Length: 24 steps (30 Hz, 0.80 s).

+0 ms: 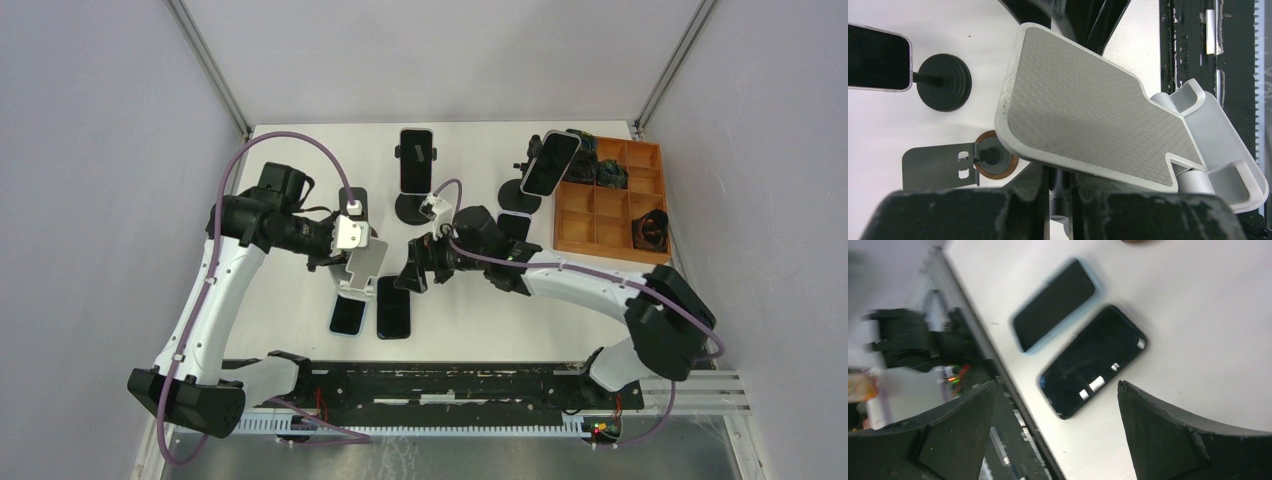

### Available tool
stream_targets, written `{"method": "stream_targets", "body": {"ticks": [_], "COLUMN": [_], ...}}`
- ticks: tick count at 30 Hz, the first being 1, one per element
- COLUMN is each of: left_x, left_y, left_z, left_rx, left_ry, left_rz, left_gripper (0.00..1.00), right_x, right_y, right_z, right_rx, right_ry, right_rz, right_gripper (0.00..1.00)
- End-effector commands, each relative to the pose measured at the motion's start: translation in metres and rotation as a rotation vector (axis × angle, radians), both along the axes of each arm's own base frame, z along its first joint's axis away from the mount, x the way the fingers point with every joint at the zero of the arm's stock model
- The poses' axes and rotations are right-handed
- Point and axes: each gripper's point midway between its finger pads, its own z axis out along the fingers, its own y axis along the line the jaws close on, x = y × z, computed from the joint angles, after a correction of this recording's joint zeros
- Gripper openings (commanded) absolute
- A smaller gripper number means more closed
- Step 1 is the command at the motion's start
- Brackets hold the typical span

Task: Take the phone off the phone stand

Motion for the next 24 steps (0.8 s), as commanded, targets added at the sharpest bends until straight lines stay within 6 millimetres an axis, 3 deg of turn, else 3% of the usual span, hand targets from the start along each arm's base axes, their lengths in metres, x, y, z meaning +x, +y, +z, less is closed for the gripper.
{"method": "stream_targets", "body": {"ticks": [1, 5, 11, 20, 24], "left_x": [-0.010, -0.015, -0.027, -0.034, -0.034], "left_y": [-0.010, -0.013, -0.017, -0.018, -0.017], "left_z": [0.013, 0.015, 0.018, 0.021, 0.015], "left_rx": [-0.075, -0.099, -0.129, -0.143, -0.136], "left_ry": [-0.009, -0.006, 0.002, -0.004, 0.005], "left_rz": [-0.050, -0.072, -0.114, -0.128, -0.133], "left_gripper": [0.02, 0.02, 0.02, 0.02, 0.02], "right_x": [-0.050, -0.069, -0.069, -0.059, -0.063], "right_y": [0.005, -0.002, 0.008, 0.026, 0.029], "right_z": [0.094, 0.134, 0.166, 0.173, 0.180], "right_rx": [0.349, 0.516, 0.653, 0.699, 0.733], "right_ry": [-0.152, -0.188, -0.137, -0.099, -0.097], "right_rz": [0.275, 0.325, 0.359, 0.350, 0.365], "right_gripper": [0.92, 0.91, 0.81, 0.66, 0.52]}}
